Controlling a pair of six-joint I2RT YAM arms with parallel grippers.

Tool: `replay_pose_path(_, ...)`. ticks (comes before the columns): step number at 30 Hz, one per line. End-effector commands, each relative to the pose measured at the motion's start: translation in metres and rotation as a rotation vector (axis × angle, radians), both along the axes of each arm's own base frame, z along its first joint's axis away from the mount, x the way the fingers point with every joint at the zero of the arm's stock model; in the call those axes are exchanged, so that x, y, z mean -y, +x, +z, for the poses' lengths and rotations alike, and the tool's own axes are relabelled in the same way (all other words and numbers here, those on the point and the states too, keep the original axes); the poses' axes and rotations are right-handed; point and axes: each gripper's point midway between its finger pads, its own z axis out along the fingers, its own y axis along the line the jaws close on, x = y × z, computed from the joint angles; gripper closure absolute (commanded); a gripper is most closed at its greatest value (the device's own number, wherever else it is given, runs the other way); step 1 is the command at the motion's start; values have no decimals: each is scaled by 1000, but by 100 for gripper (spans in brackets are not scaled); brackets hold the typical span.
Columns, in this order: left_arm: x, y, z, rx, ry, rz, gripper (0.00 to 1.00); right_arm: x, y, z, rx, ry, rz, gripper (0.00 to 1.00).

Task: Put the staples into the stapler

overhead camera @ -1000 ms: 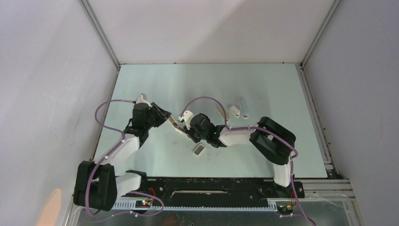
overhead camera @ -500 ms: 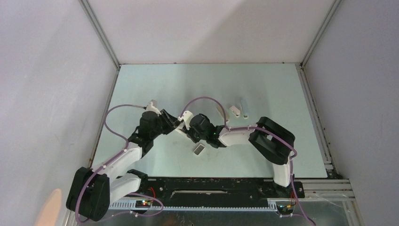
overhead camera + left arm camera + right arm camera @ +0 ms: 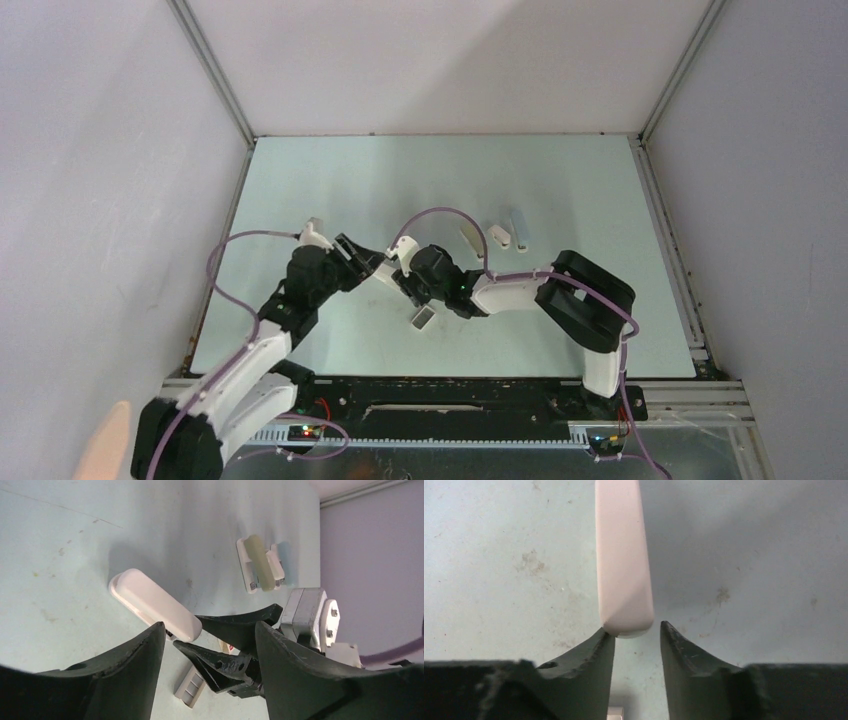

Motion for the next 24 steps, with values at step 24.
replay_pose_path(24,-109,-92,146,557,530,96,0,13,1,81,-83,-201,-105,39)
